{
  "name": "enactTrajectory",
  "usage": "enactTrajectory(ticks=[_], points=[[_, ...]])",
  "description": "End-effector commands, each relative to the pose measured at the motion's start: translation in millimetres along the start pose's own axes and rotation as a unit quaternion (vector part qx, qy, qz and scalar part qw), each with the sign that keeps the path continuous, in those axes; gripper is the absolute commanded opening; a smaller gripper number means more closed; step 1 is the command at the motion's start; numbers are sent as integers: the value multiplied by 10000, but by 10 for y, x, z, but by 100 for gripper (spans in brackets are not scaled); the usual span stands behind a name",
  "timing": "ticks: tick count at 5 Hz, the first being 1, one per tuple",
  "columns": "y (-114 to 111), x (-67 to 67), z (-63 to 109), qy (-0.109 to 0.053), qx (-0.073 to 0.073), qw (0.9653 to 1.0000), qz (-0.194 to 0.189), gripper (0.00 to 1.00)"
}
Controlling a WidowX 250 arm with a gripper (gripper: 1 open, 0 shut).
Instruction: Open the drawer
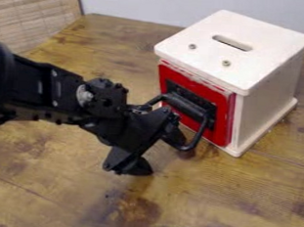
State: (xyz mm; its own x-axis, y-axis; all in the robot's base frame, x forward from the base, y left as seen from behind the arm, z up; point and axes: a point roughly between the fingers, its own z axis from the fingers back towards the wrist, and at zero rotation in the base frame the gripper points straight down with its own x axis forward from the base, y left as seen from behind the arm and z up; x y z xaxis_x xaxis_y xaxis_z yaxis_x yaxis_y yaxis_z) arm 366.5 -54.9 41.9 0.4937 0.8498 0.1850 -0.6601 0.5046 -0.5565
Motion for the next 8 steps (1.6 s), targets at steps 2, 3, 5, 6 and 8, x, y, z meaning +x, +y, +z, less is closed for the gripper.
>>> enactTrajectory(ticks=[2,3,5,6,8], points=[[111,290,148,3,-12,10000,17,100],[76,319,126,231,-66,9993,-284,100],[76,343,128,352,-78,9985,-421,100],[96,340,171,256,-26,9993,-272,100],[13,353,185,275,10,9992,-283,100]])
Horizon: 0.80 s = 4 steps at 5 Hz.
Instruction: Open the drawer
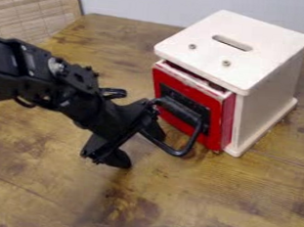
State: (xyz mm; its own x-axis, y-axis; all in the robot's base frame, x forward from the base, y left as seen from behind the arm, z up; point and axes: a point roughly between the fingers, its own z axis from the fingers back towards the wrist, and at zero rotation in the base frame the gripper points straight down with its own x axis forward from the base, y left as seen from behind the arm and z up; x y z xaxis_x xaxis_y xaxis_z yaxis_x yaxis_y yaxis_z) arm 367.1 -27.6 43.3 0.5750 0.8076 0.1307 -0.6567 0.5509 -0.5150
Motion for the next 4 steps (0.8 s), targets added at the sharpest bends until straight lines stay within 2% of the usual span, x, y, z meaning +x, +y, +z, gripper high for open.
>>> enactTrajectory(ticks=[1,3,4], points=[[-151,91,170,-236,-160,9996,-2,100],[-125,202,178,-80,-157,9996,-228,100],[-123,92,128,-141,-118,9998,-123,100]])
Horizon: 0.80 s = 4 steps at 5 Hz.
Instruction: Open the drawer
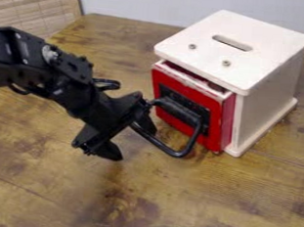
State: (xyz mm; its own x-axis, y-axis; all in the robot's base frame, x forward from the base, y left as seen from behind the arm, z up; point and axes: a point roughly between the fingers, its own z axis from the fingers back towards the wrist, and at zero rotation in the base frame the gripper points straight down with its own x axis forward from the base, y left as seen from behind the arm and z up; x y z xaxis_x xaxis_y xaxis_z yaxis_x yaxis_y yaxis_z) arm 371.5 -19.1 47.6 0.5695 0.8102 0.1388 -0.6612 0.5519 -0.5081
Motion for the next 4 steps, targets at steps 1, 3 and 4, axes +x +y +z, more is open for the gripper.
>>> enactTrajectory(ticks=[1,3,4], points=[[-128,-121,62,-134,-114,9998,-30,100],[-51,-85,141,-595,62,9954,749,100],[-15,-66,186,-524,59,9965,649,100]])
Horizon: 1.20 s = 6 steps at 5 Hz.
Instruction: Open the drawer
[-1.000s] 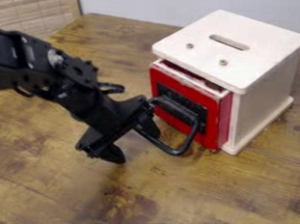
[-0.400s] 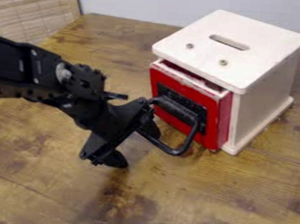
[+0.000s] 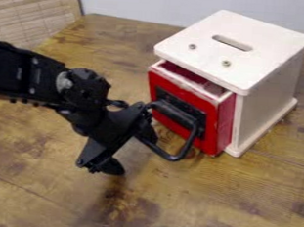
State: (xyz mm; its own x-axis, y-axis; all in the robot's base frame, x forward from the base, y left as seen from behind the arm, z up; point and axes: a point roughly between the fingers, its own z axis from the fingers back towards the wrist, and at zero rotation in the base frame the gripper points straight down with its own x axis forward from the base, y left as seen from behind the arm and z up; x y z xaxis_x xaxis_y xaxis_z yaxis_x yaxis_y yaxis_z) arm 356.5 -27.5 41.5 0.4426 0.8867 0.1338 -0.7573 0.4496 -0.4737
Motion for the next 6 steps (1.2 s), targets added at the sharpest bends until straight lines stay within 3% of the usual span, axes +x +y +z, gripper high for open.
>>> enactTrajectory(ticks=[1,2,4,6], points=[[-70,131,216,-106,-260,9996,-74,100],[-91,54,243,-126,-243,9996,-28,100],[-12,52,264,-253,-170,9993,219,100],[114,73,307,-153,-170,9997,92,100]])
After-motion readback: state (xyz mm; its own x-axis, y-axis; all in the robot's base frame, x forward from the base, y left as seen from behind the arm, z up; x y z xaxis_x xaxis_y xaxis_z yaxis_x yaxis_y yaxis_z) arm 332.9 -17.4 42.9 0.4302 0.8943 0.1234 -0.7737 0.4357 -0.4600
